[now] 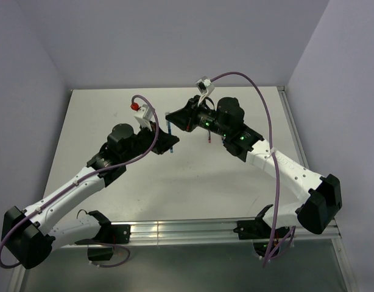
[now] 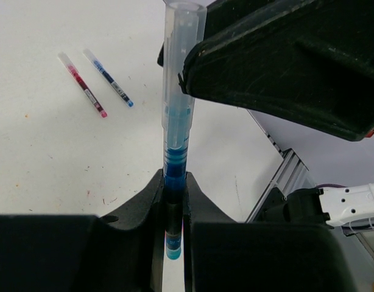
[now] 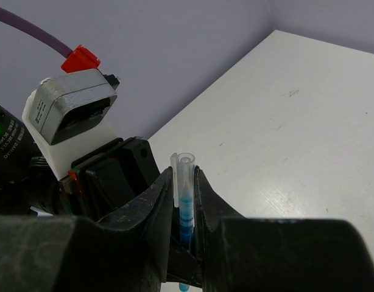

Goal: Insert the pens into the pen caps

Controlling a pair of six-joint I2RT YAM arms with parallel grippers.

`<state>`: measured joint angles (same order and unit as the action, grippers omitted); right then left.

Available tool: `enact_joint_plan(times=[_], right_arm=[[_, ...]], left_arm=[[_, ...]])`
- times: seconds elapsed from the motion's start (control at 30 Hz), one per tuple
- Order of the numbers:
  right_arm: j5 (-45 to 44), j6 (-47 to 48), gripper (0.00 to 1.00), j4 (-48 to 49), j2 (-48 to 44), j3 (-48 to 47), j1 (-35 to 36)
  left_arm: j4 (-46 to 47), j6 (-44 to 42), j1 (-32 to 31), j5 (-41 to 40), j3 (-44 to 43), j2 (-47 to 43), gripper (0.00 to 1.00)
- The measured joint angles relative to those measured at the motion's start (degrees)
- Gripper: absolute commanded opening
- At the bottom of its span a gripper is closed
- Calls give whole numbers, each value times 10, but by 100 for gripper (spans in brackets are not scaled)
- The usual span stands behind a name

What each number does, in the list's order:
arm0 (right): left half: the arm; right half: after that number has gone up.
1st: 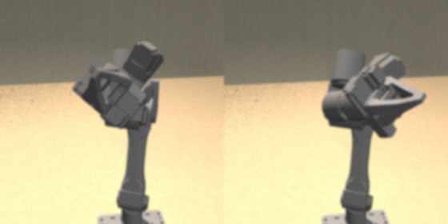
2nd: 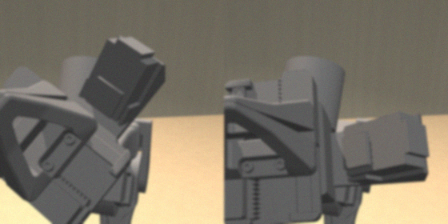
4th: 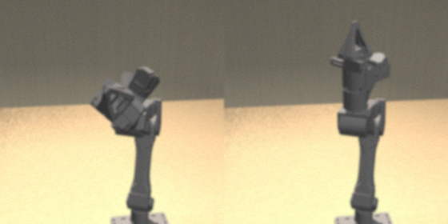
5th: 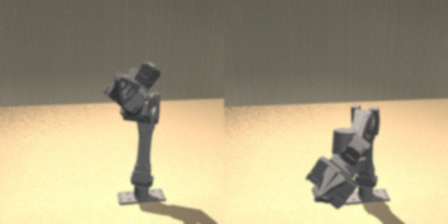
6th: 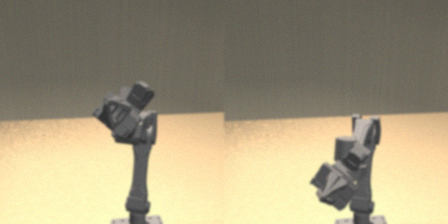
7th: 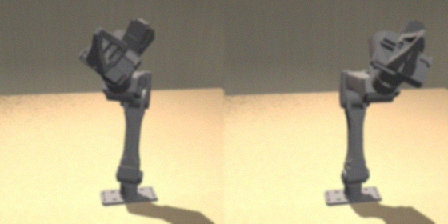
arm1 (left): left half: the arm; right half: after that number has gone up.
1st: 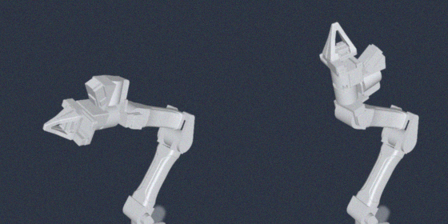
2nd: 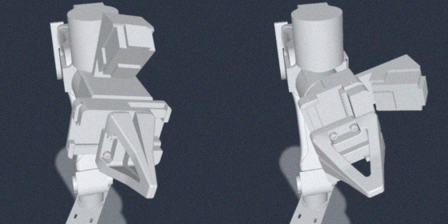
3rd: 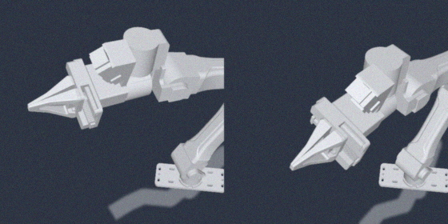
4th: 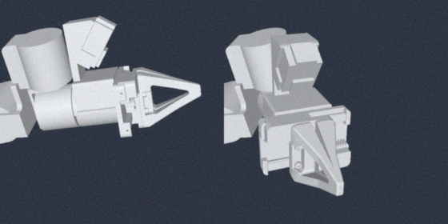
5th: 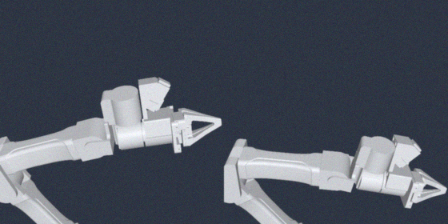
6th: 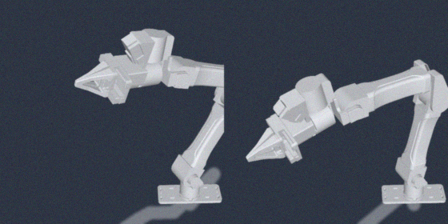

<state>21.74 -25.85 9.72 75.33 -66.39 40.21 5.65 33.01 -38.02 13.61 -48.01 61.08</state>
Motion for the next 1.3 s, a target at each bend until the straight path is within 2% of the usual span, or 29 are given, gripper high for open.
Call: enact_joint_plan(times=[1.3], right_arm=[[25, 0, 0, 6, -1, 30, 5]], left_arm=[[-65, -23, -5, -10, 8, -23, 0]])
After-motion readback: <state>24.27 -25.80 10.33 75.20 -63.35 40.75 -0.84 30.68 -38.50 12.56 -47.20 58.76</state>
